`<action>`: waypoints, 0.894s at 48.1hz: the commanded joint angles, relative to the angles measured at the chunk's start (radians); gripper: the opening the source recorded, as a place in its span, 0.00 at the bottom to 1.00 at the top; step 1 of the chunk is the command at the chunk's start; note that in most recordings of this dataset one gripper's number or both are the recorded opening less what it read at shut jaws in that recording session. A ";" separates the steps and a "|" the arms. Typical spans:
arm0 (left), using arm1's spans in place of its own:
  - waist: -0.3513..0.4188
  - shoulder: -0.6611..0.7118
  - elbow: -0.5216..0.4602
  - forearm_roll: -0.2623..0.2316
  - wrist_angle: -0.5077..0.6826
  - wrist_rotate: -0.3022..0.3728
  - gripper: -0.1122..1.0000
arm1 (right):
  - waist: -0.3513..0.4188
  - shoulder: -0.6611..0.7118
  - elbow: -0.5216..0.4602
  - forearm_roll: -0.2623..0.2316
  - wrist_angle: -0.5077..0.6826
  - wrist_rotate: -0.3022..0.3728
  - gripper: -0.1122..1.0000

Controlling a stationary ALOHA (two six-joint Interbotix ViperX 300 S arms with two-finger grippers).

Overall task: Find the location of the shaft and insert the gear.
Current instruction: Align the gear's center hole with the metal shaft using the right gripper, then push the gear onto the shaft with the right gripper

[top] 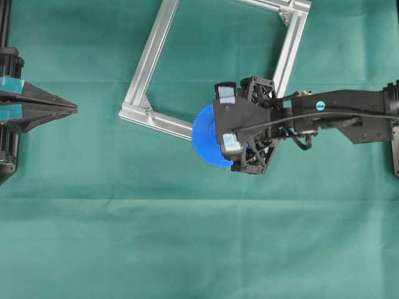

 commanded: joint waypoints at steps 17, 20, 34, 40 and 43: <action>0.003 0.003 -0.028 -0.003 -0.006 -0.002 0.11 | -0.028 -0.018 -0.006 -0.006 -0.038 -0.011 0.73; 0.003 0.003 -0.028 -0.003 -0.006 -0.002 0.11 | -0.028 -0.018 -0.005 -0.005 -0.051 -0.011 0.73; 0.003 0.003 -0.026 -0.003 -0.006 -0.002 0.11 | -0.028 -0.018 0.012 -0.005 -0.106 -0.003 0.73; 0.003 0.003 -0.026 -0.003 -0.005 -0.002 0.11 | -0.028 -0.018 0.023 -0.005 -0.121 -0.002 0.73; 0.003 0.003 -0.026 -0.003 -0.005 -0.002 0.11 | -0.028 -0.018 0.026 -0.005 -0.127 -0.002 0.73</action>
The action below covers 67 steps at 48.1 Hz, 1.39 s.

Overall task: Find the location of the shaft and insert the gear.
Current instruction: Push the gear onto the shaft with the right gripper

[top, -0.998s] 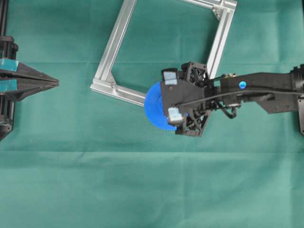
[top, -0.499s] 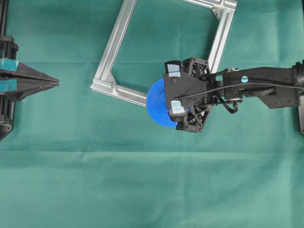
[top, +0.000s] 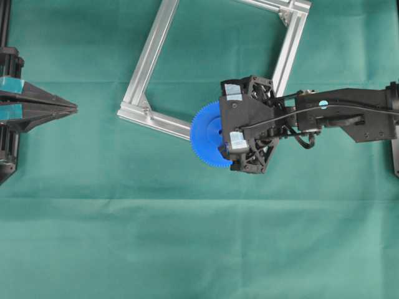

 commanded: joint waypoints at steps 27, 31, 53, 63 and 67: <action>0.003 0.003 -0.026 -0.002 -0.006 0.000 0.11 | -0.015 -0.060 0.080 0.002 -0.081 0.005 0.73; 0.003 0.003 -0.028 -0.002 -0.005 0.000 0.11 | -0.015 -0.063 0.086 0.000 -0.087 0.005 0.73; 0.003 0.005 -0.026 -0.002 -0.005 0.000 0.11 | -0.012 -0.032 0.064 0.002 -0.092 -0.002 0.73; 0.003 0.005 -0.026 -0.002 -0.005 0.000 0.11 | -0.014 -0.017 0.048 0.002 -0.049 -0.005 0.73; 0.003 0.005 -0.026 -0.002 -0.006 0.000 0.11 | -0.014 -0.011 0.041 0.002 -0.043 -0.005 0.73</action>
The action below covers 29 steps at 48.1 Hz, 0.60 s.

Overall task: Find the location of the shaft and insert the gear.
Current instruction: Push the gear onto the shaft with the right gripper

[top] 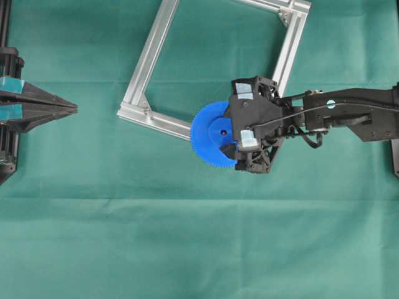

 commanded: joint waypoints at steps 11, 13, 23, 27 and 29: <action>0.003 0.005 -0.026 -0.002 -0.006 0.000 0.11 | -0.006 0.020 -0.034 0.003 0.038 -0.005 0.73; 0.003 0.005 -0.026 -0.002 -0.005 0.000 0.11 | -0.005 0.023 -0.040 0.006 0.051 -0.005 0.73; 0.003 0.005 -0.026 -0.002 -0.006 0.000 0.11 | -0.005 0.035 -0.066 0.014 0.114 -0.006 0.73; 0.003 0.005 -0.026 -0.002 -0.006 0.000 0.11 | -0.005 0.037 -0.071 0.018 0.126 -0.006 0.73; 0.003 0.005 -0.026 -0.002 -0.006 0.000 0.11 | -0.005 0.038 -0.075 0.025 0.132 -0.006 0.73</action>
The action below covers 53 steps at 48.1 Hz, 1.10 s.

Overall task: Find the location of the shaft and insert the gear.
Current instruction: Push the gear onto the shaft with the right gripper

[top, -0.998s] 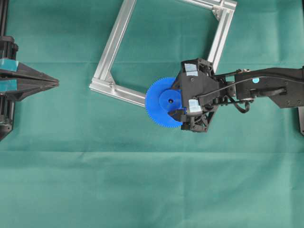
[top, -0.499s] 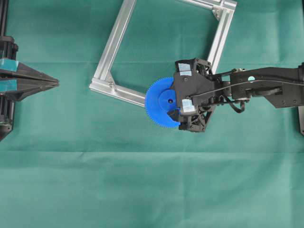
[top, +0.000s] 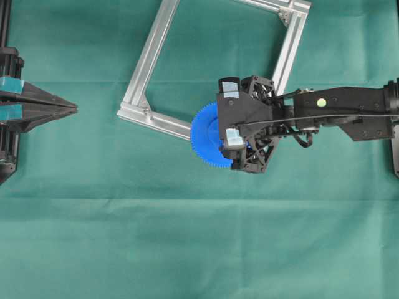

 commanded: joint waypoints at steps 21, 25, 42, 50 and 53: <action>0.003 0.011 -0.025 -0.002 -0.005 0.002 0.11 | -0.006 0.021 -0.043 0.058 0.064 0.003 0.73; 0.003 0.011 -0.025 -0.002 -0.003 0.002 0.11 | -0.006 0.026 -0.044 0.058 0.061 0.005 0.73; 0.003 0.006 -0.026 -0.002 0.011 0.002 0.11 | -0.006 0.051 -0.057 0.061 0.058 0.011 0.73; 0.003 0.005 -0.026 -0.002 0.015 0.000 0.11 | -0.006 0.064 -0.060 0.061 0.054 0.018 0.73; 0.003 0.005 -0.026 -0.002 0.017 0.000 0.11 | -0.006 0.072 -0.060 0.061 0.048 0.018 0.73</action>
